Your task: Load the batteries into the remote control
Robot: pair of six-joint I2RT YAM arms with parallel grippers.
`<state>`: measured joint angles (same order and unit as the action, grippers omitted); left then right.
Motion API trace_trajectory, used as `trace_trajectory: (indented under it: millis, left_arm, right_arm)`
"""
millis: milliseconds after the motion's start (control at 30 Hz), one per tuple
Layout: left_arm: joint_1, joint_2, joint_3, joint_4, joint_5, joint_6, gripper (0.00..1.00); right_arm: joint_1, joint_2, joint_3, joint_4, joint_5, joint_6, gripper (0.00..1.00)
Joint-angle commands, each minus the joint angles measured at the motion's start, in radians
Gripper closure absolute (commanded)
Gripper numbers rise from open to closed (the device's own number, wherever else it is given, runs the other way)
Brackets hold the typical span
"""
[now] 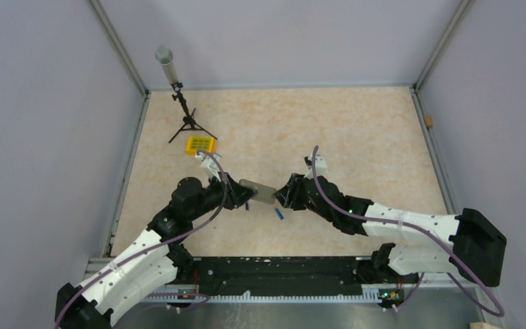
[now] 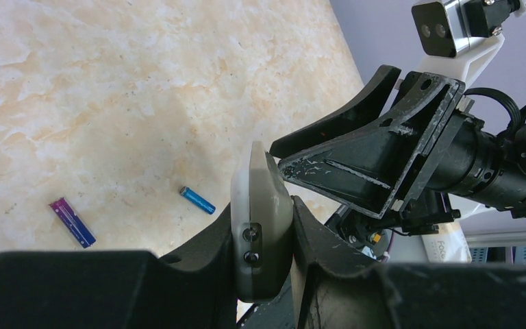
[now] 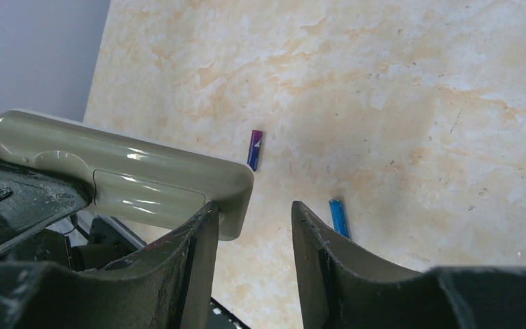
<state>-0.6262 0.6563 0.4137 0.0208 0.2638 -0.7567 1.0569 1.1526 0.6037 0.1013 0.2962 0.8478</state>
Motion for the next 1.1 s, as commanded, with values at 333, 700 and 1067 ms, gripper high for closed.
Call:
trace_trajectory:
  millis: [333, 700, 1067]
  left_arm:
    - [-0.003, -0.026, 0.058, 0.050, 0.026, -0.014, 1.00]
    - [-0.003, -0.031, 0.055, 0.058, 0.032, -0.024, 1.00]
    - [-0.004, -0.022, 0.031, 0.131, 0.075, -0.064, 1.00]
  right_arm:
    - [0.008, -0.019, -0.012, 0.024, 0.021, -0.006, 0.58]
    - [0.009, -0.017, -0.020, 0.035, 0.015, -0.001, 0.58]
    - [0.008, 0.008, -0.028, 0.091, -0.025, 0.019, 0.57]
